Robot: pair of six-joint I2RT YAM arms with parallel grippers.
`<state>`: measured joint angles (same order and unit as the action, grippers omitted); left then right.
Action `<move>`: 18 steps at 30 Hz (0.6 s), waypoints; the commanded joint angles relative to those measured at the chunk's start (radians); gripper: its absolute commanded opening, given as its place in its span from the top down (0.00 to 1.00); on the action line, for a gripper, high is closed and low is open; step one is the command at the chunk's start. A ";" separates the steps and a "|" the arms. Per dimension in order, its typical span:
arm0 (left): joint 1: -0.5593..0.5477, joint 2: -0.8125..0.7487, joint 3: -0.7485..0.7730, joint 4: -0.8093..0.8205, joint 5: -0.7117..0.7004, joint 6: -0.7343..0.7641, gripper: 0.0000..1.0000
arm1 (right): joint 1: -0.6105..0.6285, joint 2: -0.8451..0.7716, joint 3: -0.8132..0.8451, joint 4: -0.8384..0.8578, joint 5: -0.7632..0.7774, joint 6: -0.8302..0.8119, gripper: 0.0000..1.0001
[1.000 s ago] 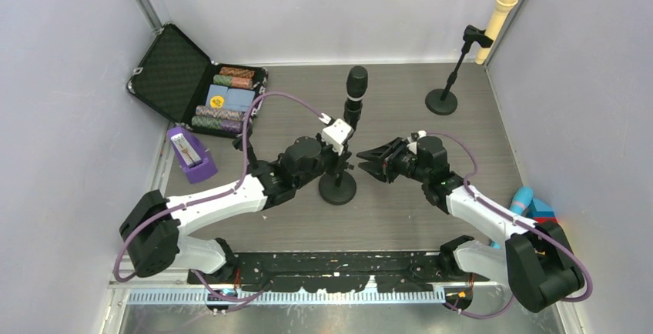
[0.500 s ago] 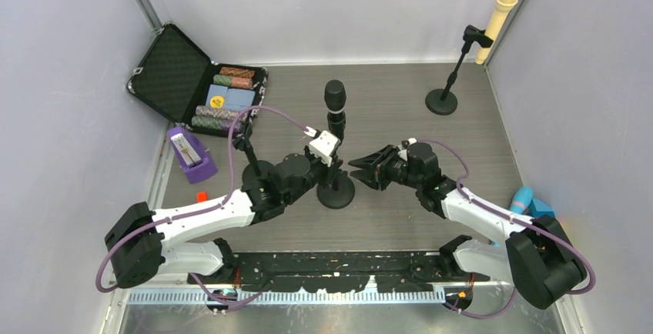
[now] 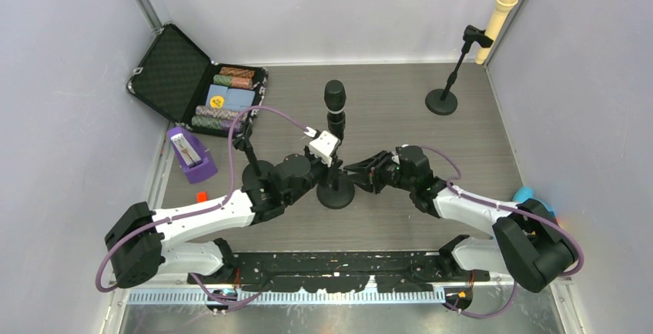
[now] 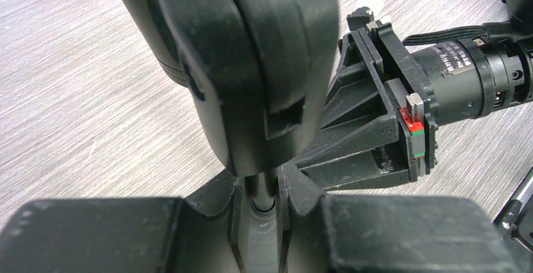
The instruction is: Remove the microphone from the stand
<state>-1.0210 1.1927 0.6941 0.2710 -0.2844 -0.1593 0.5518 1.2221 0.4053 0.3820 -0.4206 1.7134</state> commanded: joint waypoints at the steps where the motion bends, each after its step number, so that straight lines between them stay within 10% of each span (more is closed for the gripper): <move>1: -0.007 0.006 0.003 -0.012 -0.003 -0.011 1.00 | 0.013 0.027 -0.002 0.156 0.007 0.058 0.65; 18: -0.008 0.010 0.017 -0.051 -0.009 -0.004 1.00 | 0.023 -0.041 -0.053 0.187 0.041 0.067 0.74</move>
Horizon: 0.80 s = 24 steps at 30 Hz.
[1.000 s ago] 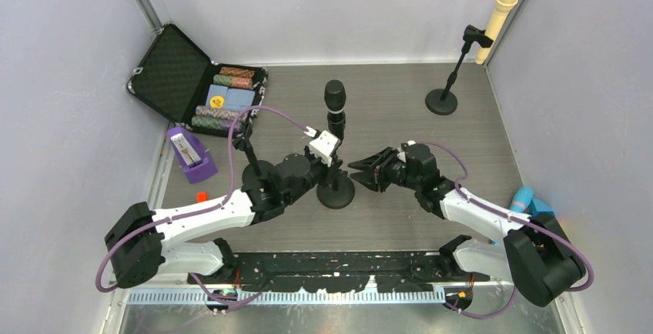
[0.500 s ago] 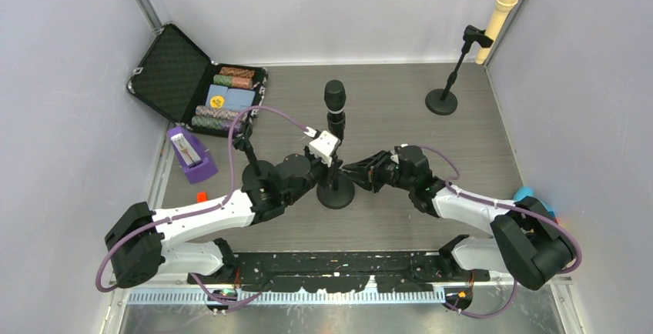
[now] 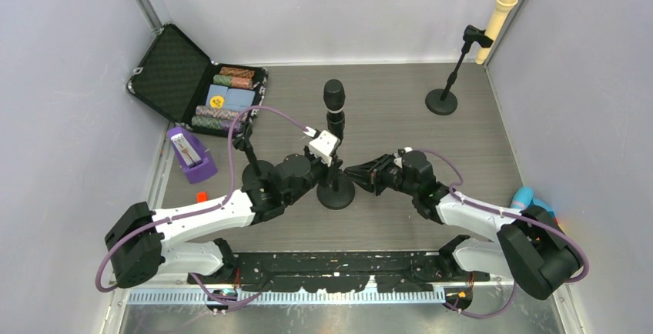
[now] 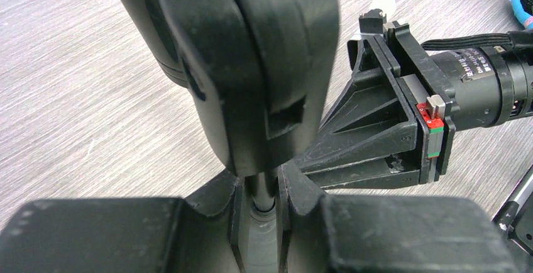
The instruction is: Remove the microphone from the stand
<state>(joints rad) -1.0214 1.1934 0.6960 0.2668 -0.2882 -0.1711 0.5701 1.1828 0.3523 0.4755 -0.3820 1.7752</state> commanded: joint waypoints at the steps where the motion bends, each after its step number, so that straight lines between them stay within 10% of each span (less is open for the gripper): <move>1: -0.007 0.010 0.016 -0.047 -0.007 0.008 1.00 | 0.004 0.015 0.002 0.109 -0.010 0.012 0.73; 12: -0.008 0.017 0.023 -0.069 0.003 0.014 1.00 | 0.007 0.037 -0.003 0.190 -0.033 -0.001 0.85; 19: -0.009 0.021 0.018 -0.080 -0.002 0.020 1.00 | 0.007 0.022 -0.005 0.188 -0.050 -0.014 0.59; 24: -0.008 0.018 0.017 -0.081 0.001 0.024 1.00 | 0.007 0.009 -0.025 0.188 -0.050 -0.008 0.71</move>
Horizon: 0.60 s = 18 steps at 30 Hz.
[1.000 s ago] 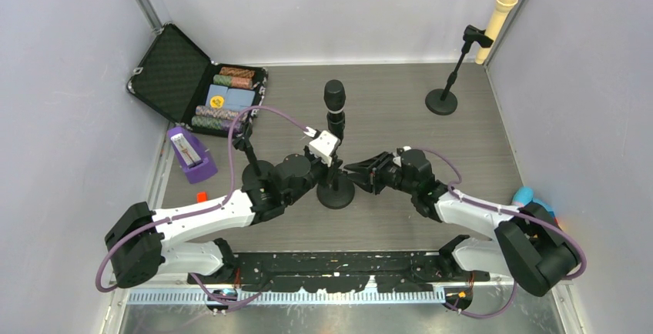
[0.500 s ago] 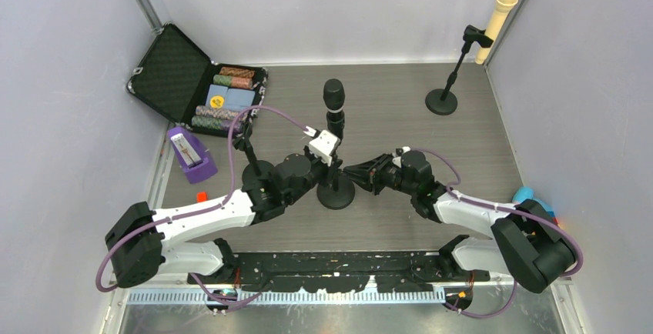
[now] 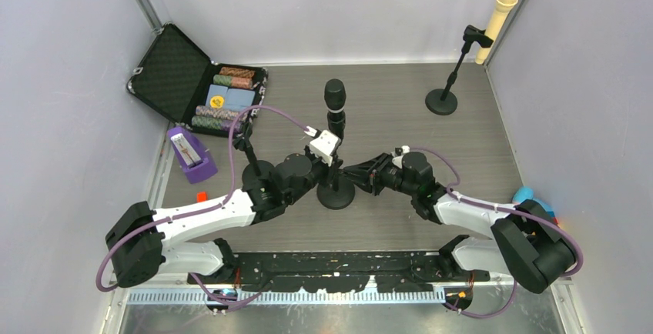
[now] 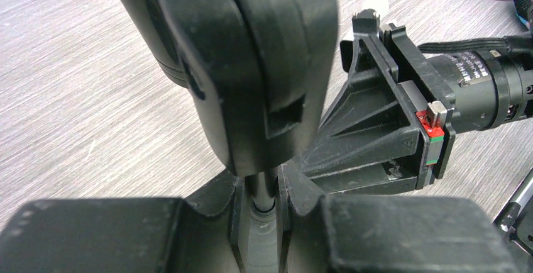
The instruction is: Remove the microphone from the stand
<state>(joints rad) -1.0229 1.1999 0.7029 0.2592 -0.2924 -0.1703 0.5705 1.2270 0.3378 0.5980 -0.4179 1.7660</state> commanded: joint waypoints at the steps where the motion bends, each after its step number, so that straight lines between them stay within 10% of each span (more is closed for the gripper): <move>1: -0.008 0.010 0.010 -0.076 0.006 0.024 1.00 | 0.006 -0.036 -0.014 0.068 -0.012 0.001 0.74; 8: -0.007 0.008 0.004 -0.088 0.007 0.032 1.00 | 0.006 -0.034 -0.023 0.115 0.003 -0.059 0.99; 18: -0.008 -0.001 0.012 -0.111 0.016 0.054 1.00 | 0.012 -0.026 0.001 0.225 0.023 -0.464 1.00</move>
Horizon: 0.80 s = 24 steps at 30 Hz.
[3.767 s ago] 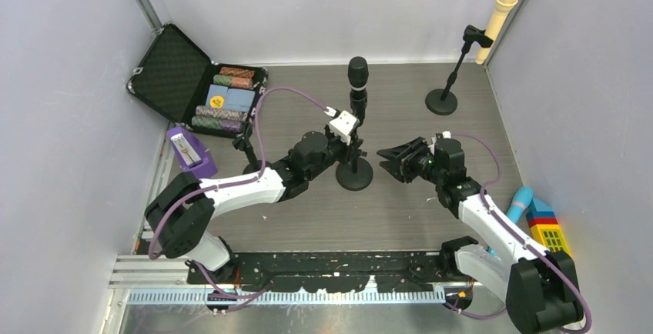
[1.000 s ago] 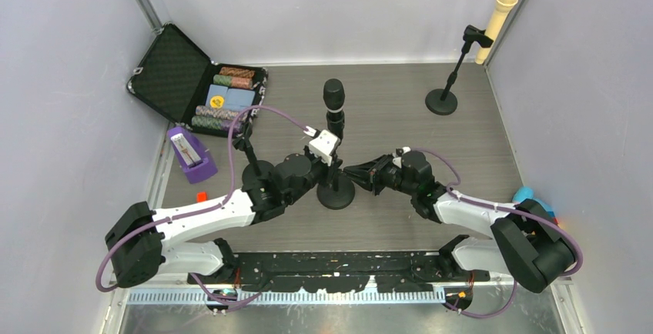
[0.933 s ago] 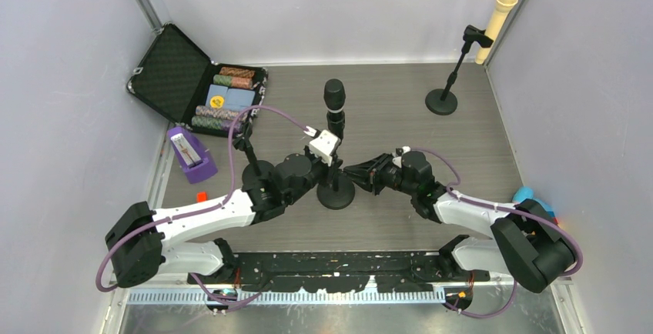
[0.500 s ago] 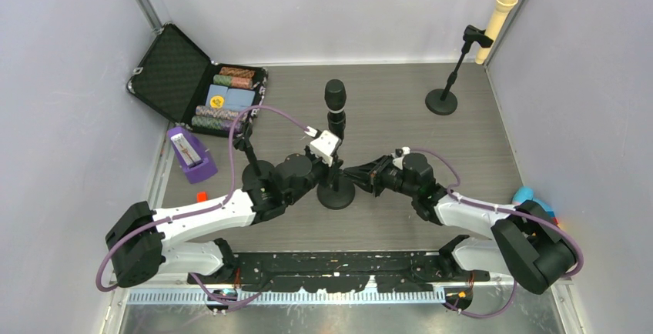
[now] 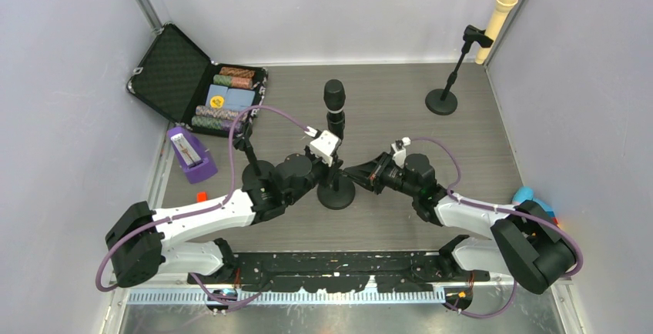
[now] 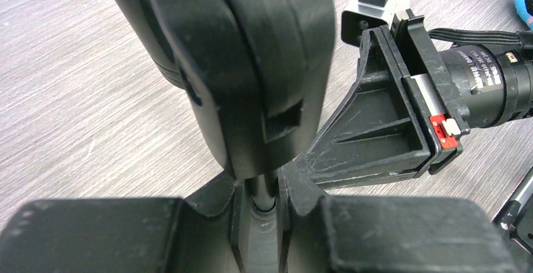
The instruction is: Remove the microphone from the stand
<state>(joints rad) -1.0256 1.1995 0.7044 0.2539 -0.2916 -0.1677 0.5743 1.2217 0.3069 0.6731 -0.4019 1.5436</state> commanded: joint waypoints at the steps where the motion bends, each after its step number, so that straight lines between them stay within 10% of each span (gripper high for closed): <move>1: -0.005 -0.002 0.011 -0.107 0.016 0.055 1.00 | 0.009 -0.017 0.026 0.162 0.004 -0.269 0.99; 24: -0.005 -0.074 -0.049 -0.100 0.038 0.123 1.00 | 0.099 0.160 -0.032 0.513 -0.122 -1.378 1.00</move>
<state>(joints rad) -1.0225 1.1370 0.6800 0.2005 -0.2775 -0.0967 0.6518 1.3510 0.2615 1.1248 -0.4541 0.4767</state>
